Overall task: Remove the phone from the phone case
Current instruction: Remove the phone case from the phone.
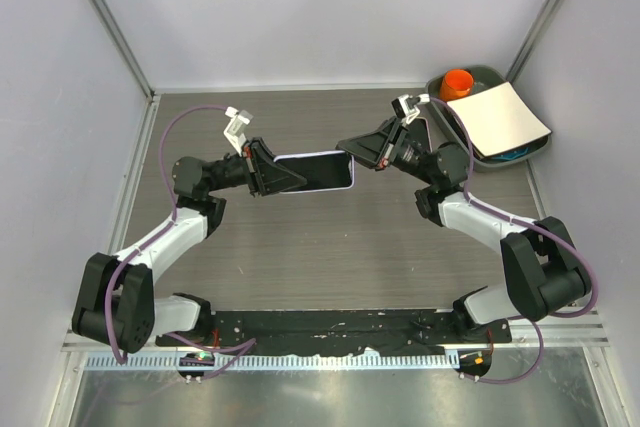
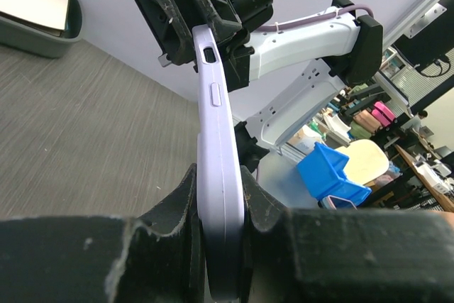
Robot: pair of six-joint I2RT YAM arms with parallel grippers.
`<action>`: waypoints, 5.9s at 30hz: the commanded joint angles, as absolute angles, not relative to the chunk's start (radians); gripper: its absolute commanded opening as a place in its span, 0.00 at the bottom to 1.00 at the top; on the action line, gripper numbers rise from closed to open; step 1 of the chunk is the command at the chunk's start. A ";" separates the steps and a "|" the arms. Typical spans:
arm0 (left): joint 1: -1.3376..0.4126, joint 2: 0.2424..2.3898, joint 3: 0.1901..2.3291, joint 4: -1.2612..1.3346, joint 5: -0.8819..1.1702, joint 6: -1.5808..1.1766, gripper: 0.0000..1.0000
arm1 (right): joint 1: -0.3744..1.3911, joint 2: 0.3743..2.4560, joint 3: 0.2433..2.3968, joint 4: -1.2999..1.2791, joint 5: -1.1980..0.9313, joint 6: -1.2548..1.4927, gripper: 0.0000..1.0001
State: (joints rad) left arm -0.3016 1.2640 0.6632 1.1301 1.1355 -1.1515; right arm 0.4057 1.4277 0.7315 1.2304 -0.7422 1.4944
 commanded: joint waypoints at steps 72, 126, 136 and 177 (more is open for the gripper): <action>-0.245 1.206 0.821 0.762 0.917 -0.936 0.00 | 0.204 1.628 1.065 1.675 -1.378 1.633 0.46; -0.250 1.186 0.790 0.933 0.989 -1.039 0.00 | 0.399 1.479 1.192 0.213 -1.330 0.314 0.40; -0.250 1.184 0.787 0.933 0.973 -1.031 0.00 | 0.400 1.445 1.170 0.224 -1.364 0.302 0.40; -0.249 1.227 0.816 0.785 0.948 -1.081 0.00 | 0.423 1.327 1.163 0.112 -1.368 0.005 0.18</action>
